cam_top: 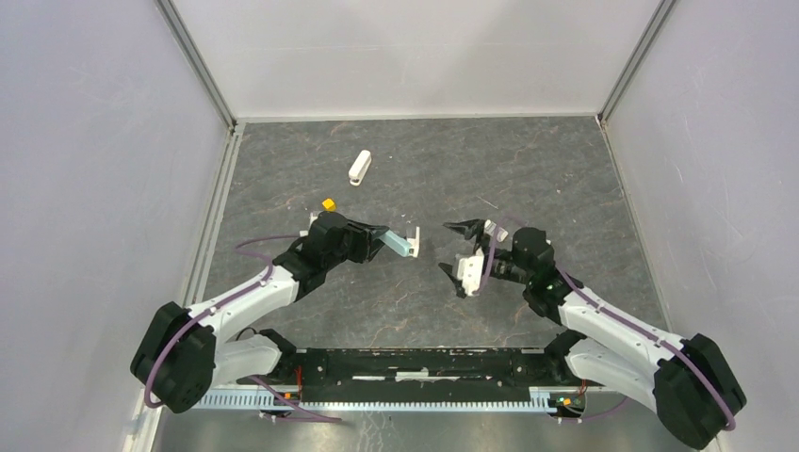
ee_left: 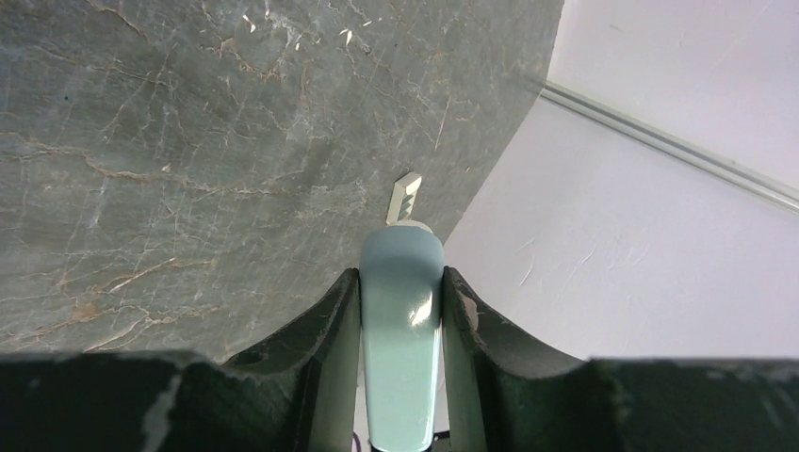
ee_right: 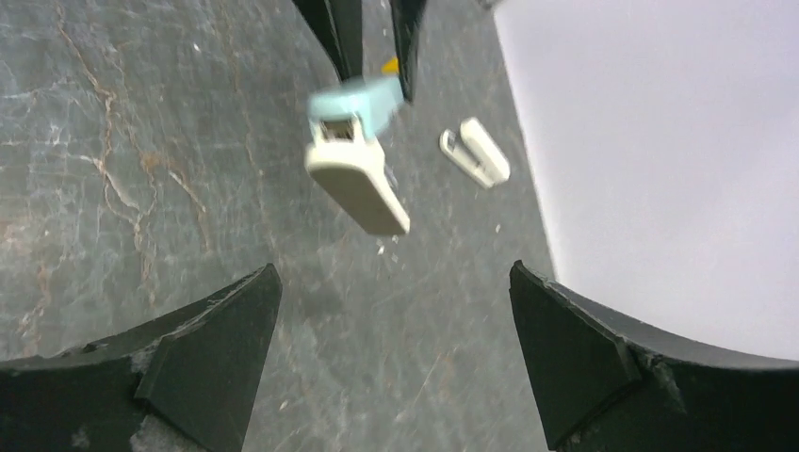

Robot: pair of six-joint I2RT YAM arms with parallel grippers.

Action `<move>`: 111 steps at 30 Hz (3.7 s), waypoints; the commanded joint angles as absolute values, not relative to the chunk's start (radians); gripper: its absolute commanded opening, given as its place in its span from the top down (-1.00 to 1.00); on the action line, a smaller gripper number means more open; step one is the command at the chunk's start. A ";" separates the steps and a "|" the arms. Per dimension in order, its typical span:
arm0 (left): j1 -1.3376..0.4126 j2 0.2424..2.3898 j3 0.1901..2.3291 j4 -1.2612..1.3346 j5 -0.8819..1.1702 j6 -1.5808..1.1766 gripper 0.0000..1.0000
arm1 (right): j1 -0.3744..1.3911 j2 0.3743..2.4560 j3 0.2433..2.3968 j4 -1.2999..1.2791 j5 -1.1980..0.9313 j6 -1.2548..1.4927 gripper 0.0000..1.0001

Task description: Unload the staples from the stapler

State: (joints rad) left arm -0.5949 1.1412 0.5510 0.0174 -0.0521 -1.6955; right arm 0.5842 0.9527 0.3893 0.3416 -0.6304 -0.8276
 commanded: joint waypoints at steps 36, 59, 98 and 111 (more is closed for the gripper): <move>-0.602 1.040 0.491 0.128 -0.024 -1.813 0.96 | 0.808 1.559 0.310 1.426 -0.429 -0.979 -0.61; -0.608 1.005 0.468 0.149 -0.023 -1.827 0.95 | 0.779 1.683 0.366 1.451 -0.353 -1.067 -0.04; -0.591 1.337 0.601 -0.100 -0.439 -1.957 0.96 | 0.922 1.463 0.602 0.037 0.036 -0.874 0.88; -0.586 1.303 0.436 0.644 -0.081 -1.691 0.96 | 0.922 1.353 0.593 0.100 0.034 -0.887 -0.26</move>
State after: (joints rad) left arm -0.6052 1.3441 0.5213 0.1322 -0.1978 -1.7996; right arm 0.9192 1.3857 0.5869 0.2108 0.0757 -0.8883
